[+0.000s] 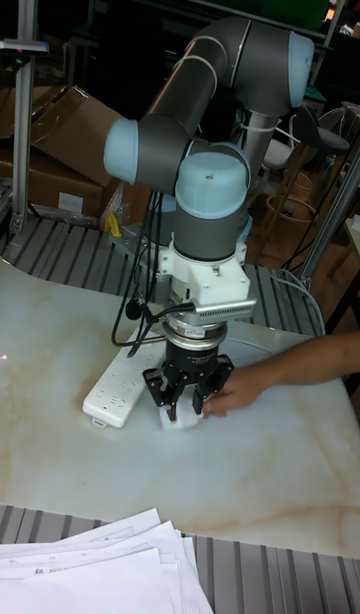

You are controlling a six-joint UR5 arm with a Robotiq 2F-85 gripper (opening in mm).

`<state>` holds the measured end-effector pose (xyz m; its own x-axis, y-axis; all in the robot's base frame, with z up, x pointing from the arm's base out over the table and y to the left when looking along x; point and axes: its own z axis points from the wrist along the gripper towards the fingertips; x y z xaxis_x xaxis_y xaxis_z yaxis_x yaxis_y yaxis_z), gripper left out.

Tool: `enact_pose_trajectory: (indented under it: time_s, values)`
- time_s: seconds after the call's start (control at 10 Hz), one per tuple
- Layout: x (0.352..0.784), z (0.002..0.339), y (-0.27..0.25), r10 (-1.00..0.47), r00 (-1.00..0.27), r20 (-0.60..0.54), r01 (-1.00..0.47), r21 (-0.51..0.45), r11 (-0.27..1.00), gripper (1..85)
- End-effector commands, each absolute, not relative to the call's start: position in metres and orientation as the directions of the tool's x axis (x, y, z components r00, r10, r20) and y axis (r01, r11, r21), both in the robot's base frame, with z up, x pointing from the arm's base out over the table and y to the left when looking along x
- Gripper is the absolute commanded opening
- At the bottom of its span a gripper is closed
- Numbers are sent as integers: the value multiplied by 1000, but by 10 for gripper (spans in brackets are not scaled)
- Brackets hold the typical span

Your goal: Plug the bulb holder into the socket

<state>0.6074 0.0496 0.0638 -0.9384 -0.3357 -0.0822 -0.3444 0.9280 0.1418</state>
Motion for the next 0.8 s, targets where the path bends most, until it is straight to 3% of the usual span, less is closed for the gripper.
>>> enact_pose_trajectory:
  time_s: [0.0,0.3,0.4,0.6,0.7]
  values:
    - [616,60,31,-366,-925,-102,-376,102,921,427]
    - [612,62,26,-357,-930,-88,-365,105,925,433]
    - [603,64,37,-354,-933,-72,-361,159,919,450]
    - [585,68,33,-511,-859,-39,-510,156,846,517]
    - [582,71,35,-511,-859,-37,-510,164,845,530]
